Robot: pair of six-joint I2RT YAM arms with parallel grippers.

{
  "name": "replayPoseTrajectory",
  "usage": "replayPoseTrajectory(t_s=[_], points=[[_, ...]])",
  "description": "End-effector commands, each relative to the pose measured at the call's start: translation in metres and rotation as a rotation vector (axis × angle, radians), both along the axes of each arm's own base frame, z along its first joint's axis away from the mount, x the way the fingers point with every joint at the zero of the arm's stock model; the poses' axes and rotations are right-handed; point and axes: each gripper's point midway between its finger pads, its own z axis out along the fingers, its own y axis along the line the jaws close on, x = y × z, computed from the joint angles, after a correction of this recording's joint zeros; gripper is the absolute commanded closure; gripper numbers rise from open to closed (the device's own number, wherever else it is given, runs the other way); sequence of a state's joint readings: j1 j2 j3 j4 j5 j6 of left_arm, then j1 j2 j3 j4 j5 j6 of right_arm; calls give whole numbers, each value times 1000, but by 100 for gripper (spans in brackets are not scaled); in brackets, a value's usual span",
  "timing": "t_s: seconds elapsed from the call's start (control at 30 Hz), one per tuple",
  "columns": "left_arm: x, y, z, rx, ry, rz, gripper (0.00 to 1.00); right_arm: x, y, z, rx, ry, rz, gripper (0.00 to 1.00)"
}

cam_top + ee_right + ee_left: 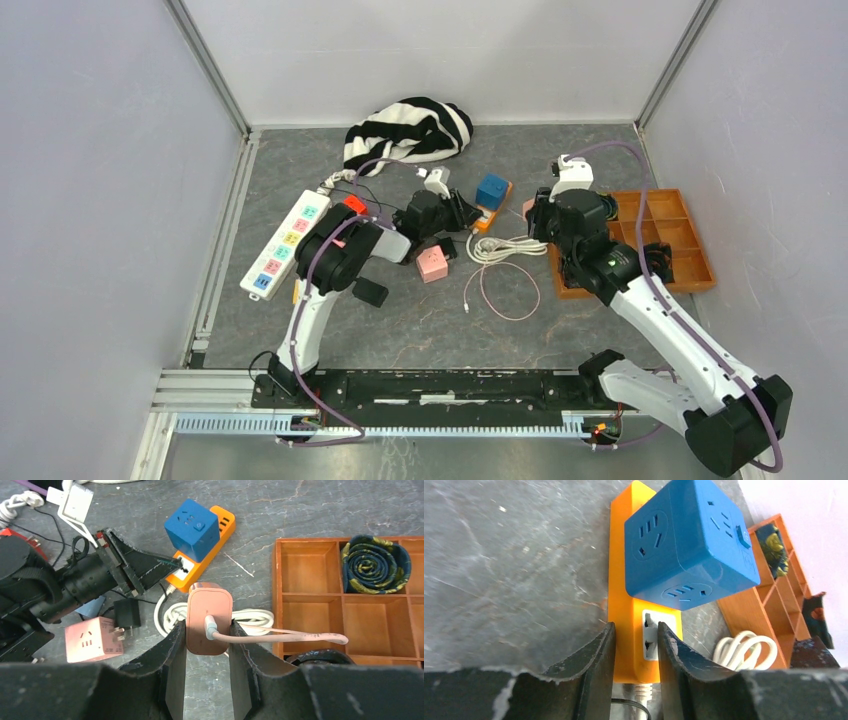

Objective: Insert the plug
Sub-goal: Move the socket to the center of the board.

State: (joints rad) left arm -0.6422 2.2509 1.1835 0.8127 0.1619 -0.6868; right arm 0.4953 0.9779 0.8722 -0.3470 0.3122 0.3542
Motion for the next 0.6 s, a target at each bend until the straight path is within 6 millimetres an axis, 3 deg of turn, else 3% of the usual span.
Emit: replayPoseTrajectory(t_s=[0.0,0.23,0.43,0.57], points=[[-34,-26,17,-136,52,-66,62,12,-5,20,-51,-53,-17,100],[-56,-20,41,-233,76,-44,63,30,7,-3,-103,75,5,99],[-57,-2,88,-163,-33,-13,44,43,10,-14,-13,125,-112,100],[-49,21,108,-38,-75,78,34,52,15,-16,35,173,-171,100]])
